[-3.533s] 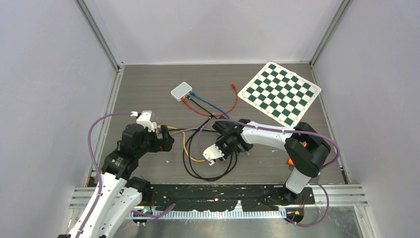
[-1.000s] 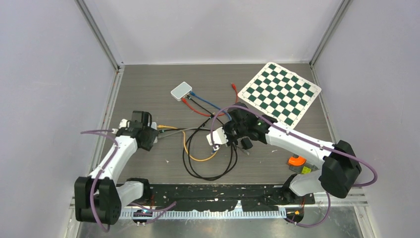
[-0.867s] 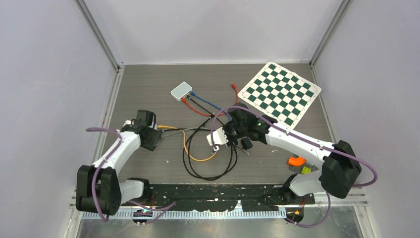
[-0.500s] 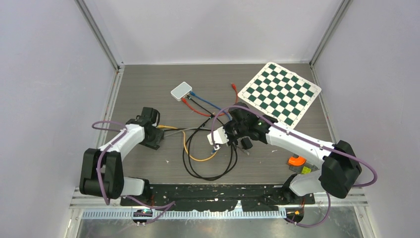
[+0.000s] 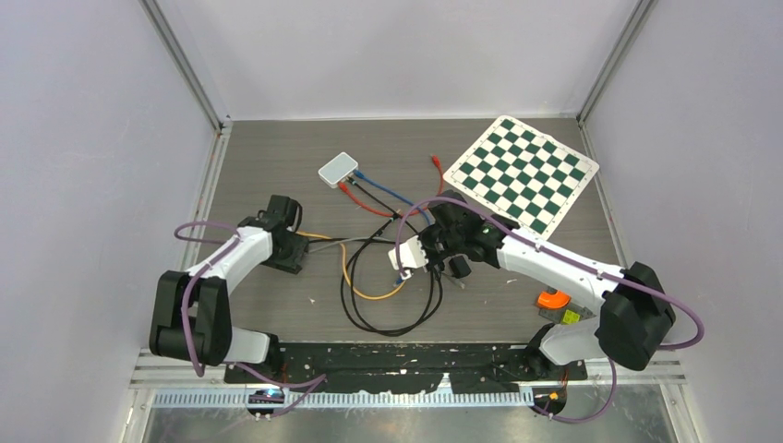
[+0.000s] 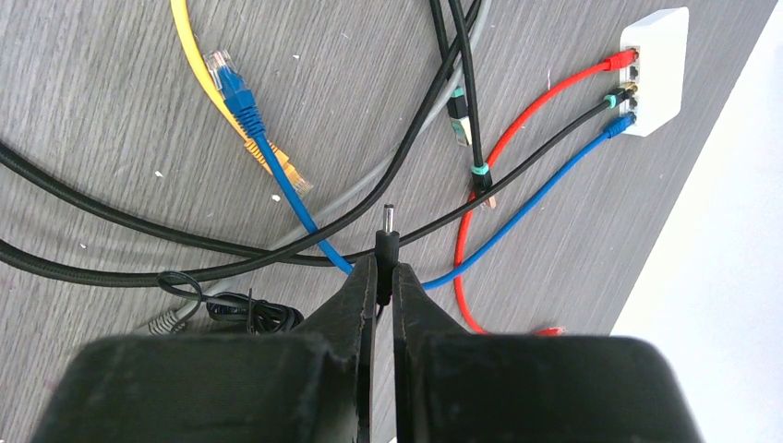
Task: Insert the plug into the switch port
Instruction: Move the switch port to the center of the board.
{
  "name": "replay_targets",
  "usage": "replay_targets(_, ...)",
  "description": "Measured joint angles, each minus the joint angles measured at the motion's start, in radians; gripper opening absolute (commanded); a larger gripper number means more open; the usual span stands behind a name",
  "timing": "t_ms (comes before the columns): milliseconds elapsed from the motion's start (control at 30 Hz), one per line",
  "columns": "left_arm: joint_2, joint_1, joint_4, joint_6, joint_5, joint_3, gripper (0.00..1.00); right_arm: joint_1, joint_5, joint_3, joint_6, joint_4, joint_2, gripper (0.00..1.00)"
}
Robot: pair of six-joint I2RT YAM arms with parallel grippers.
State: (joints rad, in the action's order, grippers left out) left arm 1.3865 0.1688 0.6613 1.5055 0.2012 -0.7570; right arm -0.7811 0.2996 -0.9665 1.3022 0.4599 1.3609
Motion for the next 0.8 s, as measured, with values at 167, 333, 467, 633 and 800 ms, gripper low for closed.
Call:
replay_targets(167, -0.005, 0.001, 0.003, 0.04, 0.013, -0.015, 0.48, 0.005, 0.0, 0.0, 0.002, 0.0, -0.013, 0.05)
replay_targets(333, 0.023, 0.001, 0.002, 0.069, 0.021, -0.033, 0.48, 0.006, -0.002, 0.0, 0.006, 0.002, -0.016, 0.05)
replay_targets(467, 0.072, 0.001, 0.01, 0.088, 0.033, -0.043, 0.47, 0.006, -0.003, 0.001, 0.01, 0.006, -0.026, 0.05)
replay_targets(633, 0.105, 0.001, 0.008, 0.112, 0.038, -0.048, 0.47, 0.006, -0.003, 0.001, 0.013, 0.01, -0.033, 0.05)
replay_targets(800, 0.126, 0.001, 0.01, 0.111, 0.055, -0.069, 0.47, 0.011, -0.006, 0.001, 0.013, 0.013, -0.033, 0.05)
